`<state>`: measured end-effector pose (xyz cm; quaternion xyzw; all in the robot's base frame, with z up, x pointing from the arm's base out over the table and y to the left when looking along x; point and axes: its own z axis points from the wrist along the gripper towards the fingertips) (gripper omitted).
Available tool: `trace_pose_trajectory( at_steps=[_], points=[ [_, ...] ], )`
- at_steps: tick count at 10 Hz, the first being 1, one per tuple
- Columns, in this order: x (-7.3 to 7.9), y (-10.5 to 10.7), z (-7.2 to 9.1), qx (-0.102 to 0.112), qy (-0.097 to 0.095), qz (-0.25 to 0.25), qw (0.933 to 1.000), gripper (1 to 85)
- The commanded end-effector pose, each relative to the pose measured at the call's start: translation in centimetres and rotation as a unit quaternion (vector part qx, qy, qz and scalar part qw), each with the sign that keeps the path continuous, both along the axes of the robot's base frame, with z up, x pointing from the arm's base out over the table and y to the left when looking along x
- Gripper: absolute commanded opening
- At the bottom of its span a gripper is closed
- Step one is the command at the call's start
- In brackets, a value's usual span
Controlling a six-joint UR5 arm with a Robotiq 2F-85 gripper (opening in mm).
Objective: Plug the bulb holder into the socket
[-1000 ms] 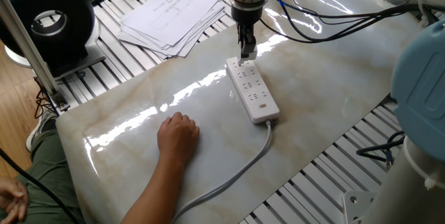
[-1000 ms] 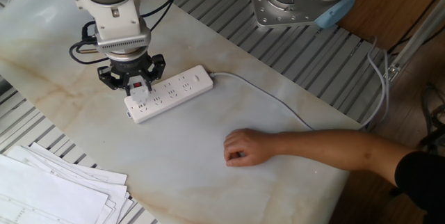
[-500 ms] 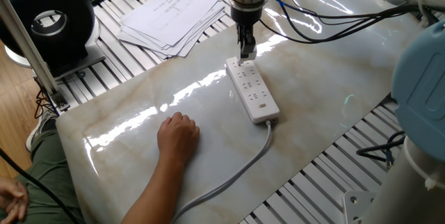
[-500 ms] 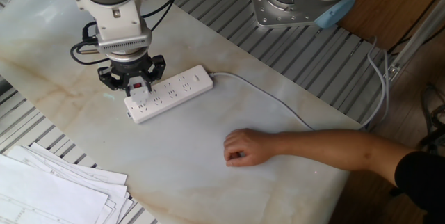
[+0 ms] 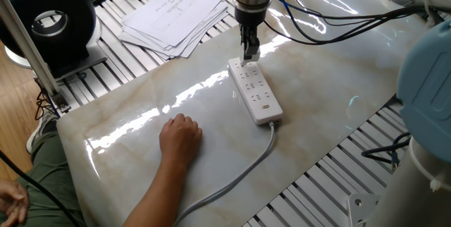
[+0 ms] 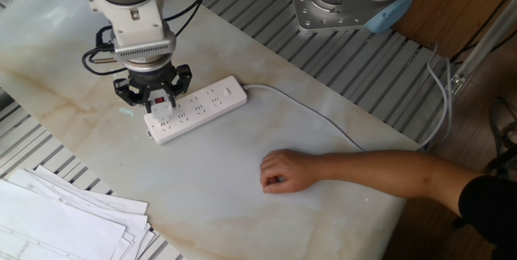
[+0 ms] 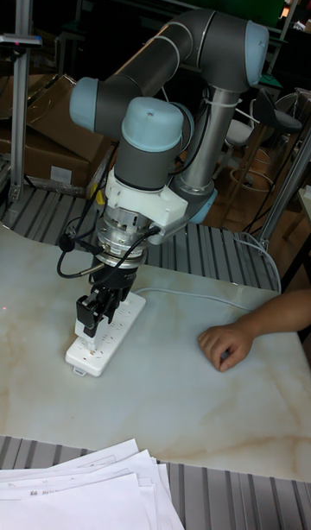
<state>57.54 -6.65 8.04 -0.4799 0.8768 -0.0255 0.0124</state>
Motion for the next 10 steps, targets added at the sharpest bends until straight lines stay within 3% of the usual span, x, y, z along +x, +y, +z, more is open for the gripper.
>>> trace_pose_trajectory(
  at_steps=[1, 8, 10],
  points=[
    [0.4, 0.7, -0.2, 0.01, -0.003, -0.009, 0.9999, 1.3],
    [1.7, 3.4, 0.1, 0.064, -0.023, -0.017, 0.9975, 1.3],
    [2.5, 3.7, -0.4, 0.07, -0.037, -0.006, 0.9968, 1.3]
  ],
)
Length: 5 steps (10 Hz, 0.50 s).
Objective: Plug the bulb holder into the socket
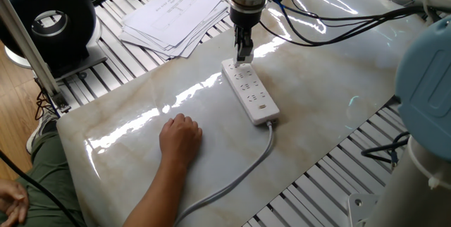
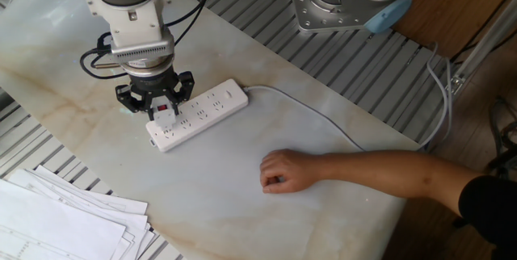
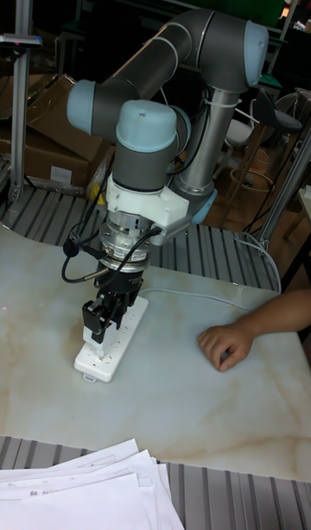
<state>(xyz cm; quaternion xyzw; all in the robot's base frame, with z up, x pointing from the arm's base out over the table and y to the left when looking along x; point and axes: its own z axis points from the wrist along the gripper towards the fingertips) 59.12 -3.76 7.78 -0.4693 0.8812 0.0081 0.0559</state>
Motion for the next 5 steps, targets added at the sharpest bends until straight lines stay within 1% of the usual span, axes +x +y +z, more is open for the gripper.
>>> trace_pose_trajectory(
  at_steps=[1, 3, 4, 5],
  points=[
    [1.1, 1.0, -0.2, 0.025, -0.019, 0.006, 0.9995, 1.3],
    [1.0, 1.3, 0.4, 0.031, -0.021, 0.009, 0.9992, 1.3],
    [0.9, 1.0, 0.8, 0.031, -0.024, 0.011, 0.9991, 1.3],
    [0.8, 0.9, 1.0, 0.037, -0.027, 0.012, 0.9989, 1.3]
  ],
)
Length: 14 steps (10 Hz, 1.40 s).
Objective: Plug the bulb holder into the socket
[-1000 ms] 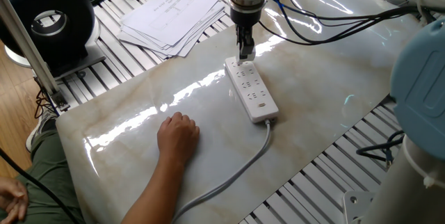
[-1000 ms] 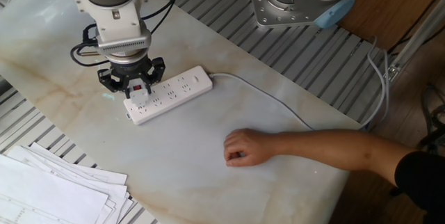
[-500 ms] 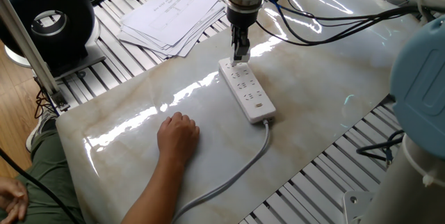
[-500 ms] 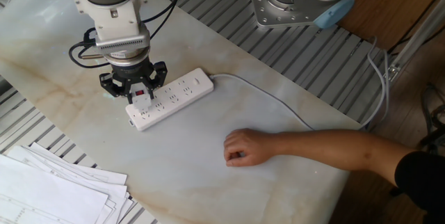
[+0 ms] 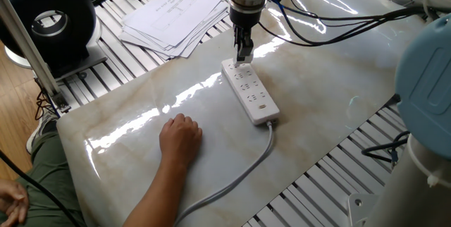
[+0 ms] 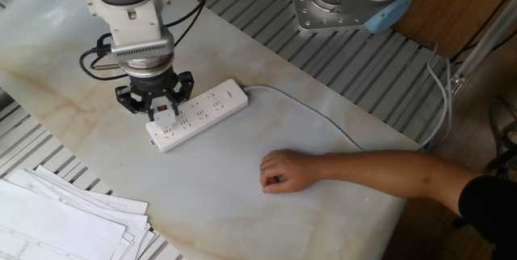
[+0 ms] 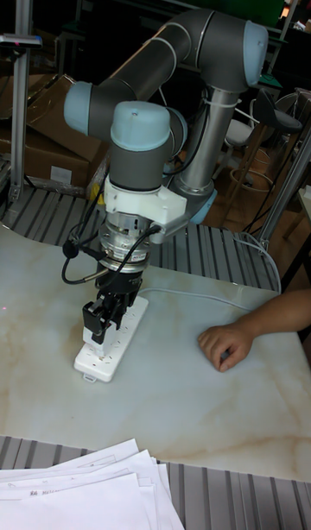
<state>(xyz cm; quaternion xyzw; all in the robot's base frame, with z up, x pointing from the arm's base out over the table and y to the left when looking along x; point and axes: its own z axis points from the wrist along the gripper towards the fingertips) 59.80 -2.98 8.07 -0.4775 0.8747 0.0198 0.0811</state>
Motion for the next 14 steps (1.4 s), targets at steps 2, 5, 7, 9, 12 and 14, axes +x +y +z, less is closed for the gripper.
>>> trace_pose_trajectory(
  at_steps=[2, 5, 7, 9, 12, 14],
  points=[
    [0.6, 0.0, 0.1, 0.01, -0.015, 0.001, 0.9998, 1.3],
    [0.9, -0.6, -0.1, -0.016, -0.017, 0.021, 0.9995, 19.7],
    [0.8, -0.5, 0.0, -0.017, -0.015, 0.03, 0.9993, 34.0],
    [1.2, 0.0, 0.2, -0.013, -0.023, 0.036, 0.999, 40.3],
    [1.7, 0.2, 0.3, -0.01, -0.034, 0.046, 0.9983, 49.3],
    [2.0, 0.3, 0.4, -0.008, -0.04, 0.048, 0.998, 52.0]
  ],
)
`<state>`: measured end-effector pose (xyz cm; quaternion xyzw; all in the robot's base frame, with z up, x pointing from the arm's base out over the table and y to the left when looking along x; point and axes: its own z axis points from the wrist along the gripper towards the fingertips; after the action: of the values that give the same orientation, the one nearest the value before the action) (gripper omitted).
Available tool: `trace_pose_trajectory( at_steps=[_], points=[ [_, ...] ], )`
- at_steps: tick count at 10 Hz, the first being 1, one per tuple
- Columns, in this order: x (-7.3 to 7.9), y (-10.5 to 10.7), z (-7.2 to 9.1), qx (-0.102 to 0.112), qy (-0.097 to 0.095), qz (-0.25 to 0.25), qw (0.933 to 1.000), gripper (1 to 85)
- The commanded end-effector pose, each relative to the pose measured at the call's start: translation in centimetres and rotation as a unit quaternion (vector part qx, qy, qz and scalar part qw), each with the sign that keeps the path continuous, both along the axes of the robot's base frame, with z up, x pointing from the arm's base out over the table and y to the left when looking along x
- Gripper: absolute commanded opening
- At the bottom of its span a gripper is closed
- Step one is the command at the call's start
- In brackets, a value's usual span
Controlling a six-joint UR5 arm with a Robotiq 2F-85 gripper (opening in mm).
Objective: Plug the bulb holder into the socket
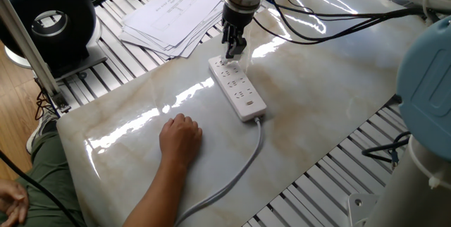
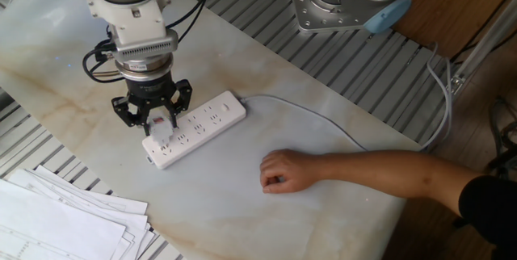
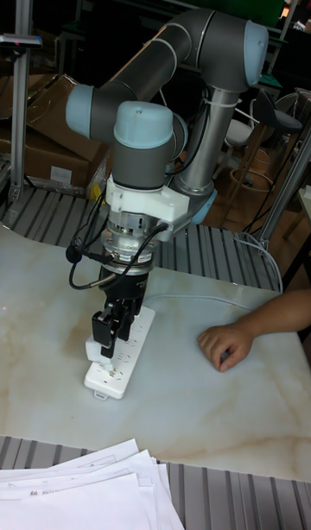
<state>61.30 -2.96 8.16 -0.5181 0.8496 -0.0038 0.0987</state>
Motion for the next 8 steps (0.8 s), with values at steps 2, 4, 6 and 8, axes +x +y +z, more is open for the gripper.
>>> trace_pose_trajectory(
  at_steps=[2, 4, 6, 8],
  points=[
    [0.7, 0.3, 0.3, 0.008, -0.013, 0.004, 0.9999, 52.3],
    [0.1, 0.0, 0.5, 0.009, -0.008, 0.007, 0.9999, 52.7],
    [-1.1, -0.1, 1.5, 0.027, -0.003, 0.011, 0.9996, 53.0],
    [-1.9, -0.3, 1.9, 0.037, -0.001, 0.015, 0.9992, 53.0]
  ],
)
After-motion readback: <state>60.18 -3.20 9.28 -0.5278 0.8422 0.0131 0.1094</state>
